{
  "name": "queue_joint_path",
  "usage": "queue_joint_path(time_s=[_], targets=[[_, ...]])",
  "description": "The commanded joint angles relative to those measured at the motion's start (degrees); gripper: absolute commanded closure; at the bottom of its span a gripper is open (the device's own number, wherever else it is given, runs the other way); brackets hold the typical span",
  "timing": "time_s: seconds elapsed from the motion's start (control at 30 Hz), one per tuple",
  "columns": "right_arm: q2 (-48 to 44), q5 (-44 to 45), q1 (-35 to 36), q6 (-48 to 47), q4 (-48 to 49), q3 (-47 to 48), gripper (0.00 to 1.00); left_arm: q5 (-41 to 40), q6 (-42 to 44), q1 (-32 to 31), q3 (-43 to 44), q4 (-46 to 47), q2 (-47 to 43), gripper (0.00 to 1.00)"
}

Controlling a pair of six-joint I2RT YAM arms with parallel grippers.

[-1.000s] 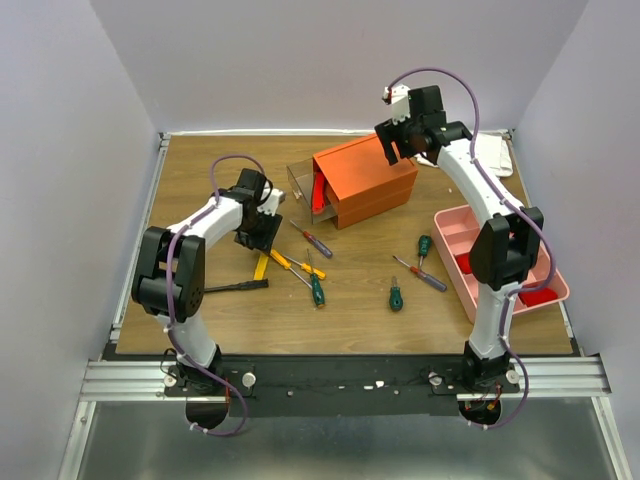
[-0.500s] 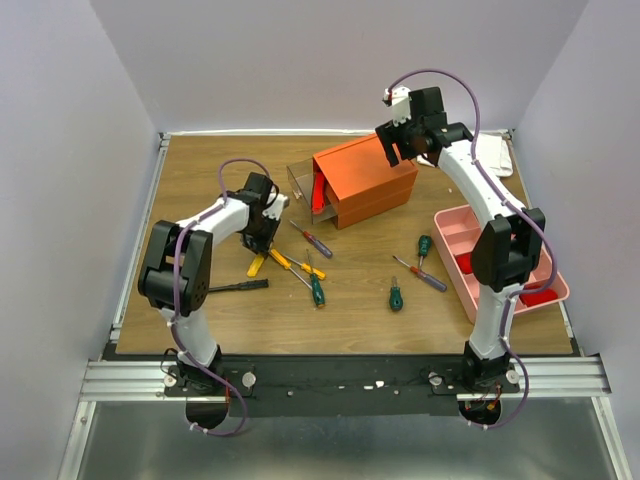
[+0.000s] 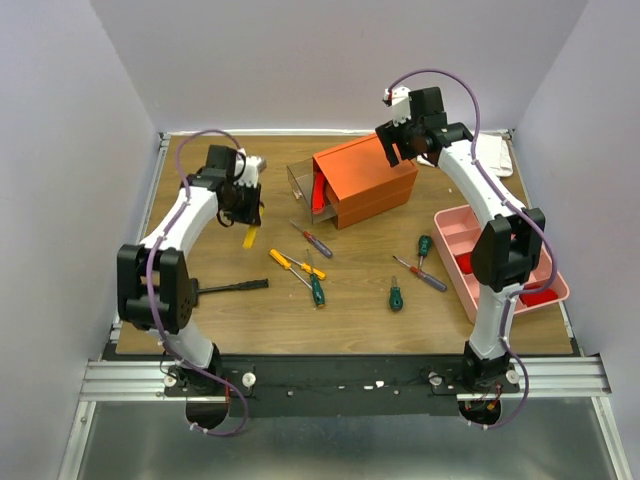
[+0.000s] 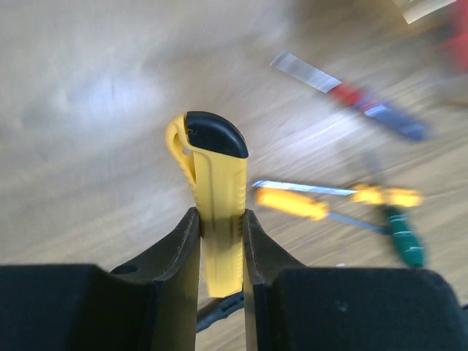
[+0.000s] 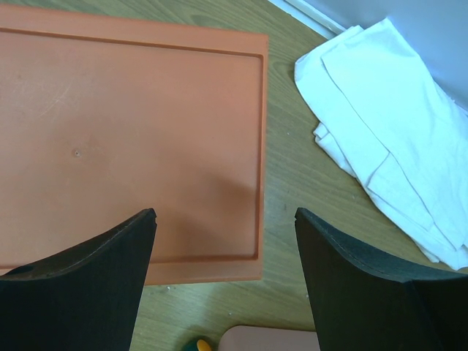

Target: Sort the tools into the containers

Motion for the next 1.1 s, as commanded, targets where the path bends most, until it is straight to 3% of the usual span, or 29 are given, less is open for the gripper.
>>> queue_joint_path(time_s=[0.0, 0.13, 0.4, 0.63, 0.73, 0.77, 0.83, 0.9, 1.07], targets=[[-0.46, 0.59, 0.45, 0.06, 0.17, 0.62, 0.15, 13.0, -2.58, -0.27, 5.9, 7.57, -6.02, 1.0], [0.16, 0.24, 0.45, 0.32, -0.09, 1.5, 0.16, 21.08, -10.65, -1.15, 10.29, 14.45, -3.14, 1.0], [-0.02, 0.41, 0.45, 0.14, 0.0, 0.8, 0.15, 25.23, -27.35, -3.43, 19.35, 25.95, 6.71, 1.0], [0.6, 0.32, 0.45, 0.32, -0.09, 1.76, 0.15, 23.92, -30.26, -6.42, 24.1, 25.53, 14.35, 0.98], [0.25, 0.67, 0.45, 0.06, -0.01, 1.77, 0.15, 22.95, -30.8, -6.16, 25.33, 24.31, 15.5, 0.89], [0.24, 0.85, 0.45, -0.12, 0.0, 1.33, 0.15, 22.51, -30.8, -6.07, 25.16, 24.22, 15.33, 0.76], [-0.02, 0.85, 0.37, -0.38, 0.0, 0.89, 0.15, 22.33, -30.28, -5.81, 24.81, 23.34, 14.54, 0.68], [-0.02, 0.85, 0.45, -0.47, 0.0, 0.71, 0.15, 22.25, -28.7, -5.72, 24.54, 21.68, 13.75, 0.53], [0.59, 0.76, 0.45, -0.38, 0.0, 1.41, 0.15, 21.45, -25.44, -5.46, 23.14, 19.3, 9.89, 0.36]])
